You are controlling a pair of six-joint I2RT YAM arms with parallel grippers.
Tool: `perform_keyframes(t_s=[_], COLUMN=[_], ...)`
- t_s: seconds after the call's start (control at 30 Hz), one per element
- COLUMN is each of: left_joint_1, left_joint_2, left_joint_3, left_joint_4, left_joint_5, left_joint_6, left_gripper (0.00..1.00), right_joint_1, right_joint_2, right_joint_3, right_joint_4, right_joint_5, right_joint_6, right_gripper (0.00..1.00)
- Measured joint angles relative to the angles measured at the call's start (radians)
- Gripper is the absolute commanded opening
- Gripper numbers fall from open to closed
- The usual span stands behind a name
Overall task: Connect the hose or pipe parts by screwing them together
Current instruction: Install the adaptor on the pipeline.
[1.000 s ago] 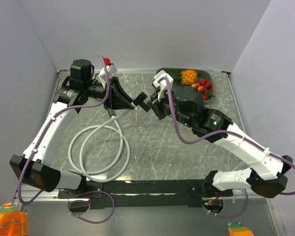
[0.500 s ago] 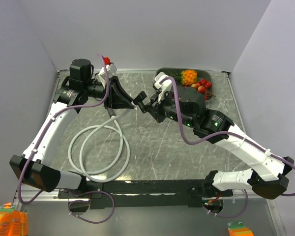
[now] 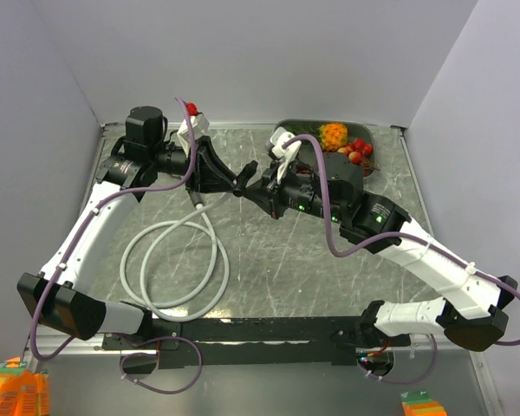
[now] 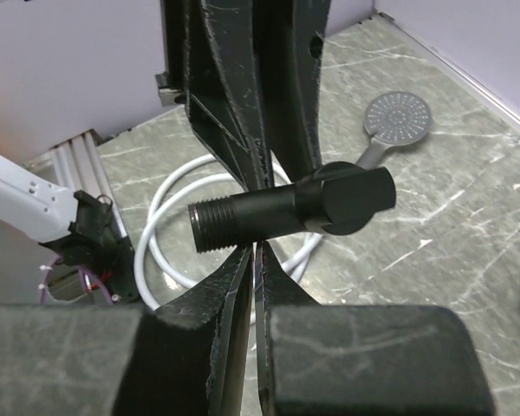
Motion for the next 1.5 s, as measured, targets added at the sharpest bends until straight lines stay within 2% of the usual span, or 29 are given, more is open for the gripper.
perform_keyframes(t_s=[0.33,0.83,1.1,1.3,1.5], left_joint_1=[-0.002,-0.004,-0.017,-0.043,-0.06], left_joint_2=[-0.004,-0.005,-0.005,-0.006,-0.008], left_joint_3=[-0.003,-0.02,-0.034,-0.036,-0.036], left_joint_4=[0.0,0.013,0.011,-0.027,-0.077], left_joint_5=[-0.026,-0.083,-0.108,-0.104,-0.075], left_joint_6=[0.01,0.031,0.039,0.062,0.1], left_gripper=[0.01,0.01,0.01,0.01,0.01], right_joint_1=[0.0,0.016,0.055,0.069,0.065], right_joint_2=[0.027,0.052,0.081,0.076,0.092], right_joint_3=[-0.001,-0.055,-0.057,-0.066,-0.018], right_joint_4=[0.069,0.192,0.264,0.41,0.41], right_joint_5=[-0.004,0.1,0.157,0.267,0.35], right_joint_6=[0.051,0.208,0.219,0.192,0.156], right_gripper=[0.11,0.09,0.09,0.09,0.09])
